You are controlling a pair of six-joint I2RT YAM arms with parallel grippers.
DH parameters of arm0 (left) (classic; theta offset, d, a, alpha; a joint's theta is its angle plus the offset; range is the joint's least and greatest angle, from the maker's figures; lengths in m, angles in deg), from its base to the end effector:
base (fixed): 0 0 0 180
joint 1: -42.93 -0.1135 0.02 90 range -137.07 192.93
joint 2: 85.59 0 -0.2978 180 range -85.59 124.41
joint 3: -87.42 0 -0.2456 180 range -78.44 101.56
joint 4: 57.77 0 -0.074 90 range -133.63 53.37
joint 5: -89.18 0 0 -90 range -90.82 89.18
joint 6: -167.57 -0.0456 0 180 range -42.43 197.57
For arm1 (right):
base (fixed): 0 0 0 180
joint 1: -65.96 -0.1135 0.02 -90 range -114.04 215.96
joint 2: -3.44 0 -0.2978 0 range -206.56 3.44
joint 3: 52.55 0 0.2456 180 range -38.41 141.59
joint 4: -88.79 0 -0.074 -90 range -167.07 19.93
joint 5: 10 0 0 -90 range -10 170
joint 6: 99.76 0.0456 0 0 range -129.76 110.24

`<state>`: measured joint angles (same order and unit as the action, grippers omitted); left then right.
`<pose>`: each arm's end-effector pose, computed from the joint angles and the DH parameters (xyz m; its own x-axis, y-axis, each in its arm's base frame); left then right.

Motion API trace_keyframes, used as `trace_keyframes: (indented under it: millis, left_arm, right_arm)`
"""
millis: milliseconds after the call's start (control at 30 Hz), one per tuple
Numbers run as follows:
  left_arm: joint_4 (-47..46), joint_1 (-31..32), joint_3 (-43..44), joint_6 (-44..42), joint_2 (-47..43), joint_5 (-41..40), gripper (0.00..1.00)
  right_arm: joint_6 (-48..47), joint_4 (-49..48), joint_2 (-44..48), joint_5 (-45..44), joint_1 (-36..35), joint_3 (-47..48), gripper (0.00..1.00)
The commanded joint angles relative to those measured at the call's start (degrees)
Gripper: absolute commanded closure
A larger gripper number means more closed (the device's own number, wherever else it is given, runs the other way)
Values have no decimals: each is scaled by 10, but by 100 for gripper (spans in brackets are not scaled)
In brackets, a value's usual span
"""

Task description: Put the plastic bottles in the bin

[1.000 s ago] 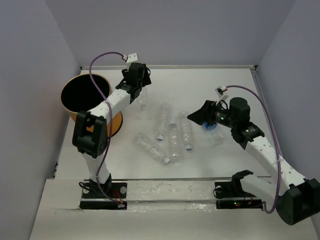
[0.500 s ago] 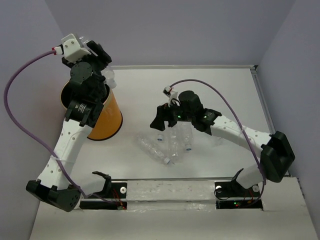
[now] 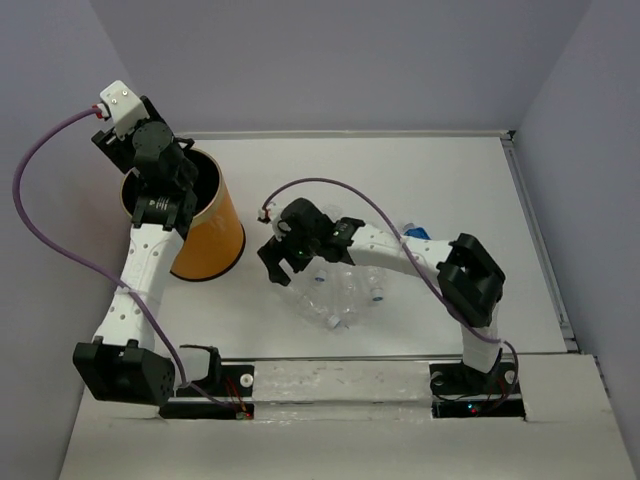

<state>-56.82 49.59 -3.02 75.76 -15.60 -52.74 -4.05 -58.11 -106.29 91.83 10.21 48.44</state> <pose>0.2488 0.0071 0.5082 0.2958 -0.0149 -0.9551 -0.6791 0.6999 -0.2213 0.2465 0.3786 0.2774 -0.4626 -0.5064 -0.7277 -0.8532 0.4774 0.2102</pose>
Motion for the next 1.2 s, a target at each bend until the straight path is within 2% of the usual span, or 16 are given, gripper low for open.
trace_keyframes:
  millis: [0, 100, 267, 433, 533, 567, 633, 700, 800, 867, 967, 1033, 1167]
  left_arm:
    - [-83, -2, -47, 0, -5, -22, 22]
    - [-83, -2, -88, 34, -12, -10, 1]
    - [-39, -2, -111, 88, -52, 21, 1]
    - [16, 6, -123, 132, -133, 101, 1]
    - [77, 12, -106, 156, -157, 169, 1]
    - [93, 12, -101, 164, -170, 192, 1]
    - [133, 12, -87, 181, -183, 259, 1]
    - [179, 12, -77, 196, -191, 332, 1]
    - [205, 12, -73, 210, -211, 407, 1]
    - [210, 12, -70, 225, -228, 487, 1]
    - [226, 12, -52, 266, -249, 576, 1]
    - [227, 12, -34, 282, -263, 640, 1]
    - [233, 12, 13, 303, -323, 662, 1]
  right_arm:
    - [-38, 30, -23, -76, -24, 43, 2]
    - [-41, 35, -41, -95, -24, 47, 2]
    - [-37, 41, -70, -100, -35, 50, 2]
    - [-24, 41, -99, -115, -51, 58, 11]
    - [-12, 40, -112, -133, -51, 68, 22]
    - [-9, 41, -118, -141, -51, 75, 35]
    - [3, 41, -118, -145, -51, 81, 52]
    - [19, 41, -98, -155, -51, 78, 57]
    - [39, 40, -28, -146, -51, 69, 60]
    - [54, 39, 17, -131, -51, 70, 60]
    - [55, 28, 93, -127, -51, 96, 62]
    - [50, 20, 111, -147, -51, 147, 63]
    - [22, -43, 88, -179, -51, 260, 64]
